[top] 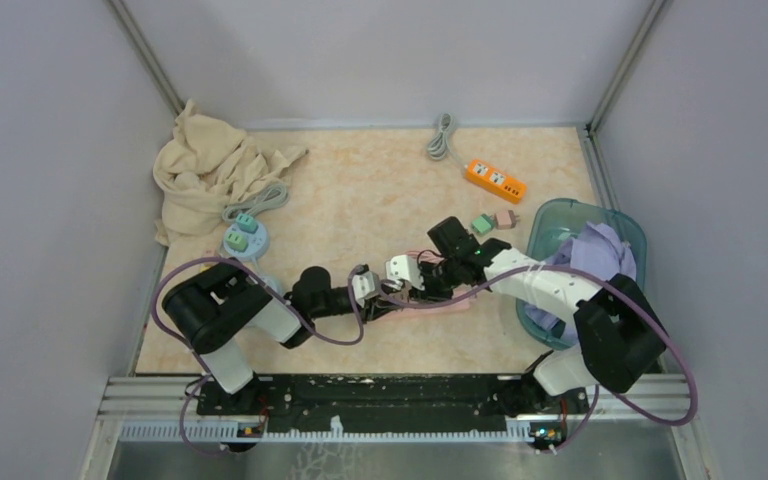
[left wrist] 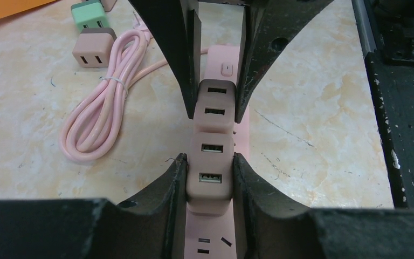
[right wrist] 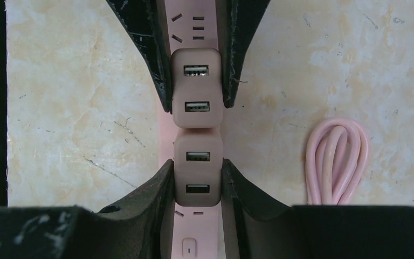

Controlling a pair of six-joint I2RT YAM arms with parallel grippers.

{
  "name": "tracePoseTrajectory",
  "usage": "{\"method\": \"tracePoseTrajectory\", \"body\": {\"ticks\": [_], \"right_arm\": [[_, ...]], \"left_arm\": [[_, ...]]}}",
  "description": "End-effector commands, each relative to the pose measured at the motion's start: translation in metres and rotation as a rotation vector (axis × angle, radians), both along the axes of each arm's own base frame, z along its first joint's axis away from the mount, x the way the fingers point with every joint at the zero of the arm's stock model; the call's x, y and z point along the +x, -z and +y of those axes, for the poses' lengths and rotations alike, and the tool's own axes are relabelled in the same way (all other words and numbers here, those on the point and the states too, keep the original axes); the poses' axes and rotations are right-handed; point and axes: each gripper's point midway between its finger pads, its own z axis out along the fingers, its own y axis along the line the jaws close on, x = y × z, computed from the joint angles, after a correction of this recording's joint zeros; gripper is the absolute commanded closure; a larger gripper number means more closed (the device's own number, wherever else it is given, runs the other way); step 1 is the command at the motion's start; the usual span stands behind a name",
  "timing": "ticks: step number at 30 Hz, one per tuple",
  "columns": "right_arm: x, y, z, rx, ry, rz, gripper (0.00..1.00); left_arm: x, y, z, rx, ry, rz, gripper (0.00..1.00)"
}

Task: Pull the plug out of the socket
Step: Remove the plug from the socket.

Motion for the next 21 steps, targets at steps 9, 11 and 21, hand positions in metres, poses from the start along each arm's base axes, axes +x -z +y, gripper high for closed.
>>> {"method": "tracePoseTrajectory", "body": {"ticks": [9,11,21], "right_arm": [[-0.027,-0.020,0.033,0.111,-0.217,-0.022,1.00],[-0.024,-0.023,0.039,0.120,-0.190,-0.004,1.00],[0.026,-0.036,0.010,0.149,0.010,-0.060,1.00]], "left_arm": [[-0.007,0.018,0.001,0.048,0.032,0.051,0.99],[-0.008,0.019,0.001,0.048,0.035,0.055,0.99],[-0.010,0.020,0.003,0.046,0.033,0.053,0.99]]}}
